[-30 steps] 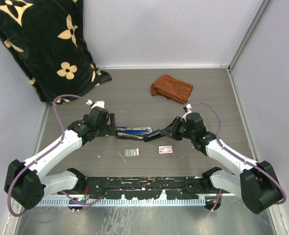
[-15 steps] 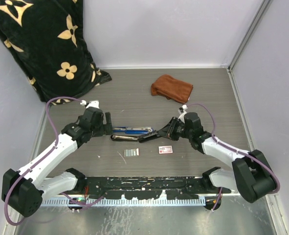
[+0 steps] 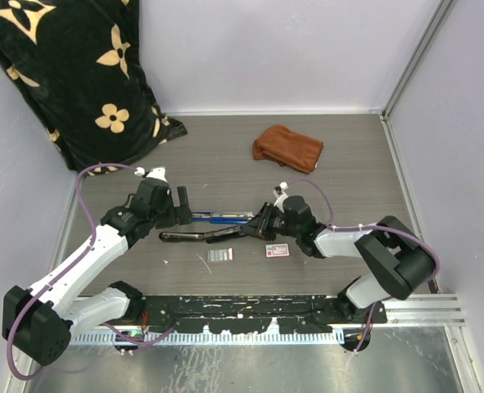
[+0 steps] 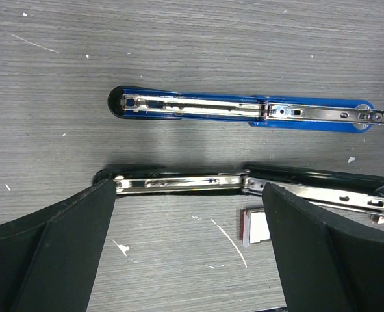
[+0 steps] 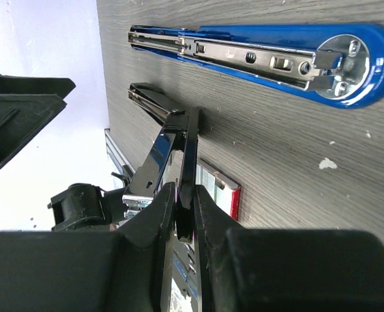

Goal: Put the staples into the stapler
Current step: Place the stapler at the center of the board.

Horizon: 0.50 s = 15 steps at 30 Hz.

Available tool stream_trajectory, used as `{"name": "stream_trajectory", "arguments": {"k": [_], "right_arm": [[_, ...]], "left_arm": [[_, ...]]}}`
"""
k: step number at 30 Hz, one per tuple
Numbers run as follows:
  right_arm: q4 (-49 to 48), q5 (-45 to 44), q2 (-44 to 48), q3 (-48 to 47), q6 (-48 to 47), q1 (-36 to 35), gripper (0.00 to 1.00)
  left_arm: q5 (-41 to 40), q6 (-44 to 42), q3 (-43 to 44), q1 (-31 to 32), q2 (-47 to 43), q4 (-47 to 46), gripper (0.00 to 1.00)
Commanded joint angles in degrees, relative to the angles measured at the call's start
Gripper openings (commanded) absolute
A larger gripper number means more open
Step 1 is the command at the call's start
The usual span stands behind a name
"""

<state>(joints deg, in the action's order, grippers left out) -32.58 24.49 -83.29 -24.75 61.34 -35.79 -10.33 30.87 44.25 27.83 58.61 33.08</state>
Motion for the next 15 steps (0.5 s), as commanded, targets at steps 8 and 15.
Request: {"name": "stream_trajectory", "arguments": {"k": [8, 15], "right_arm": [[-20.86, -6.82, -10.41, -0.97, 4.27, -4.94, 0.10], [-21.38, -8.22, -11.61, 1.03, 2.28, -4.58, 0.35]], "left_arm": [[2.41, -0.12, -0.52, -0.72, -1.45, -3.69, 0.98], [2.41, -1.39, -0.48, -1.03, -2.37, -3.28, 0.98]]}}
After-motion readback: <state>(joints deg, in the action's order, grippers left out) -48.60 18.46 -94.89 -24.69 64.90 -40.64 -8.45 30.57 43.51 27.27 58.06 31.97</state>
